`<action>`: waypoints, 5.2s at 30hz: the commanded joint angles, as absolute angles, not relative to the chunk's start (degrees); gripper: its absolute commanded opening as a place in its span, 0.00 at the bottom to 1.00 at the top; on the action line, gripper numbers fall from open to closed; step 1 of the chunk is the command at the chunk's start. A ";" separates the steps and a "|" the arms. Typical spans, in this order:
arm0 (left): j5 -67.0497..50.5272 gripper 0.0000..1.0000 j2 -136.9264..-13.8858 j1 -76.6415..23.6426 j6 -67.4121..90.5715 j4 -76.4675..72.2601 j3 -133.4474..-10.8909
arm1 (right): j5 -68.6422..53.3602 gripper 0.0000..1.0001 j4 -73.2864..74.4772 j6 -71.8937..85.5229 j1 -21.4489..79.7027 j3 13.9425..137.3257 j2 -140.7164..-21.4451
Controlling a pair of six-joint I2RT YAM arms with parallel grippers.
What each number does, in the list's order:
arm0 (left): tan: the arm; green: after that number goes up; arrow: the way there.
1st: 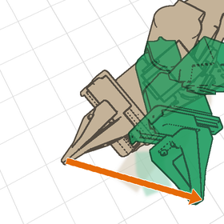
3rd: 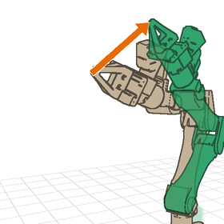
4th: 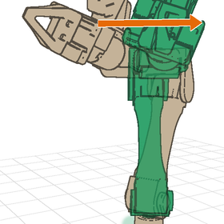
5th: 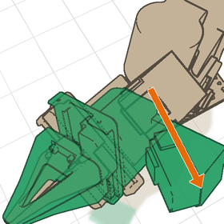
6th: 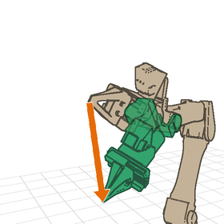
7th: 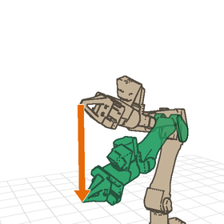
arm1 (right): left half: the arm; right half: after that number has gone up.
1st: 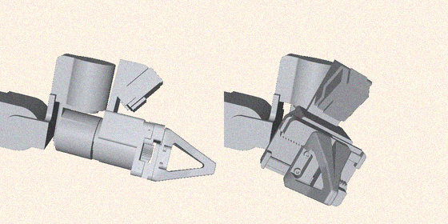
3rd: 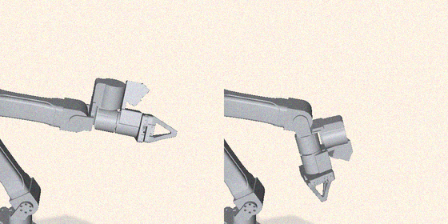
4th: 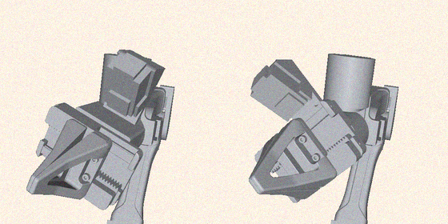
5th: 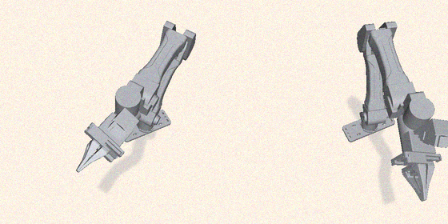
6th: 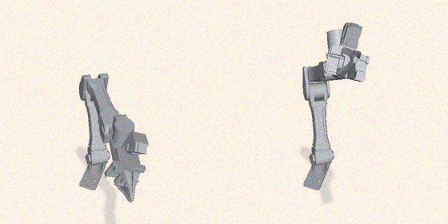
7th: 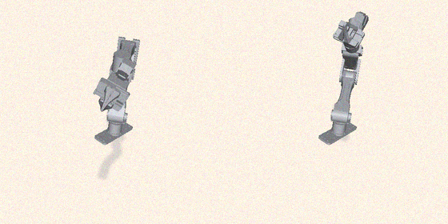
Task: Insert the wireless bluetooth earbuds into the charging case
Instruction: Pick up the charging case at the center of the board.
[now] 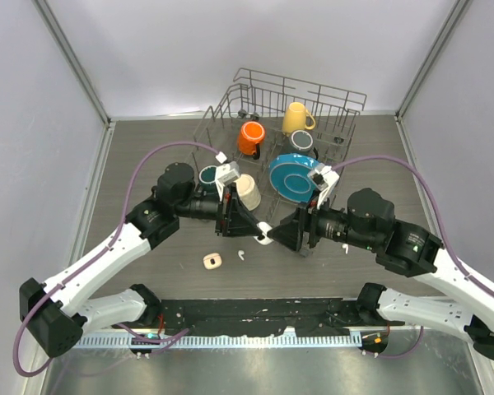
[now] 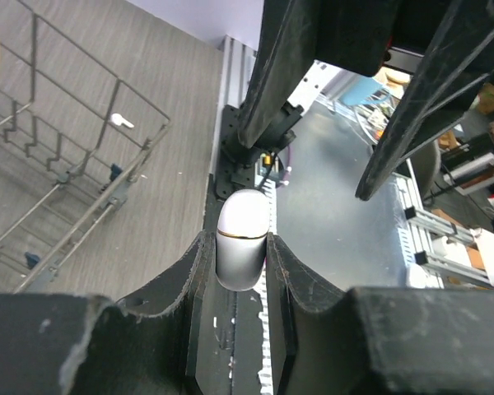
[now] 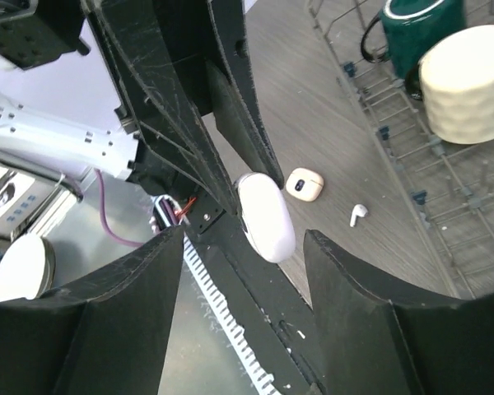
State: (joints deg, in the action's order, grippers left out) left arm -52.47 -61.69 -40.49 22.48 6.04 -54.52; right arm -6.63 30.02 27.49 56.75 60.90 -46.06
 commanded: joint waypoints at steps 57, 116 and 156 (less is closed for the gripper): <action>-25.31 0.00 -49.48 -43.07 26.54 -37.53 -36.30 | 0.79 0.66 -26.63 96.94 53.17 34.98 -47.46; -32.70 0.23 -53.44 -43.07 25.05 -37.09 -38.76 | -5.01 0.10 -29.87 96.23 51.94 34.72 -47.99; -27.34 0.00 -50.90 -43.24 27.95 -47.10 -30.42 | 3.86 0.83 -0.92 75.52 51.59 46.20 -42.81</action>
